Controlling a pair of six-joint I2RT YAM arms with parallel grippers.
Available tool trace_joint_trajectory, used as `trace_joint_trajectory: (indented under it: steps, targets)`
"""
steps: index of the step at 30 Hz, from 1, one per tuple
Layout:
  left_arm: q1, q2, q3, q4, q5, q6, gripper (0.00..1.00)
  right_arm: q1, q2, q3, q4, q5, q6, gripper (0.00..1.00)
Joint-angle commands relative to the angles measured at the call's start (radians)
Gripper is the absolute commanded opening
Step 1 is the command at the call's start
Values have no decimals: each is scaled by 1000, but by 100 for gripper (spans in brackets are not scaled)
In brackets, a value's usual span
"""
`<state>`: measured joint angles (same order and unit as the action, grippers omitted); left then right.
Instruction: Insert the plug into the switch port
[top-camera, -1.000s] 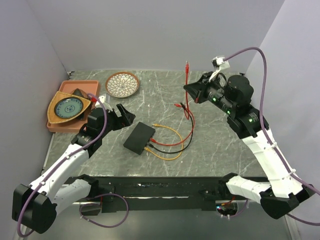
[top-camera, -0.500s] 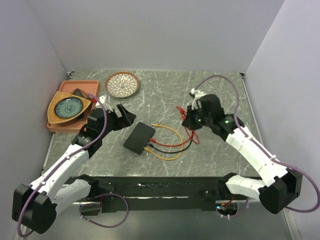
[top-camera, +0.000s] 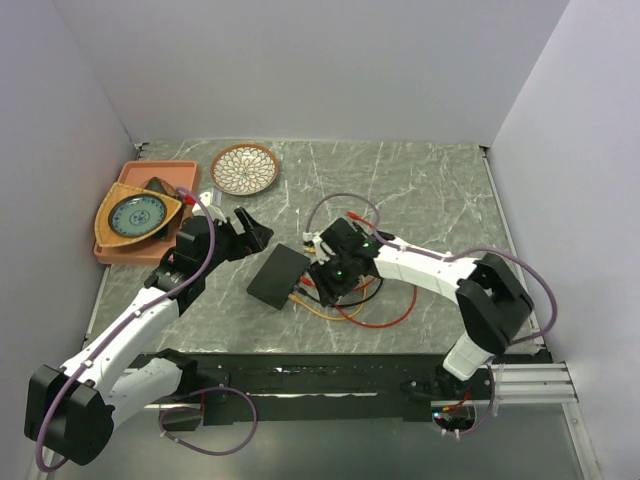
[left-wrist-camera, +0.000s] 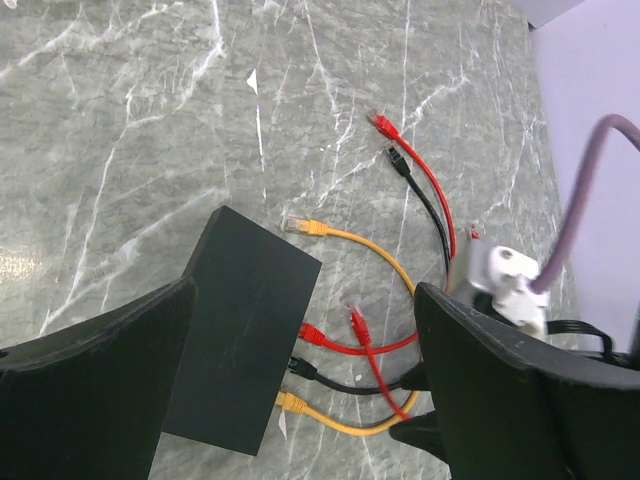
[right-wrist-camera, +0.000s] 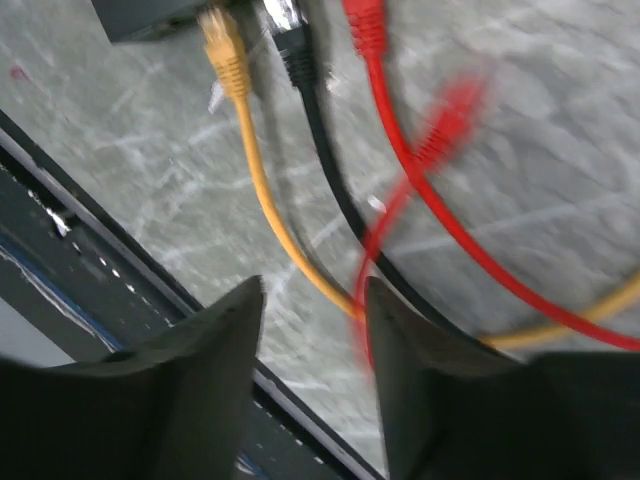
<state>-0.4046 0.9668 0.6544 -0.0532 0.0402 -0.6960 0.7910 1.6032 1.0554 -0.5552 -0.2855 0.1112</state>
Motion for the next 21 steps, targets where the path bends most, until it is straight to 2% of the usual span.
trace_joint_trajectory:
  steps: [1, 2, 3, 5, 11, 15, 19, 20, 21]
  targets:
    - [0, -10, 11, 18, -10, 13, 96, 1, 31, 75, -5, 34, -44, 57]
    - [1, -11, 13, 12, -14, 15, 96, 4, 26, 71, 6, 29, -38, 58]
    - [1, -11, 14, 10, -20, 19, 96, 2, 17, 66, 18, 34, -24, 65]
    - [0, -11, 13, 7, -25, 23, 96, 2, 14, 60, 47, 34, -10, 67]
    - [1, 4, 13, 18, -11, 24, 96, 4, 86, 107, 28, 149, 47, 65]
    - [0, 4, 11, 16, -11, 23, 96, 7, 133, 127, 28, 170, 45, 63]
    - [0, -2, 13, 9, -20, 24, 96, 8, 181, 138, 24, 172, 51, 54]
    - [1, -3, 13, 7, -22, 26, 96, 8, 191, 140, 20, 187, 57, 44]
    - [0, -7, 14, 6, -22, 26, 96, 8, 210, 144, 12, 192, 62, 41]
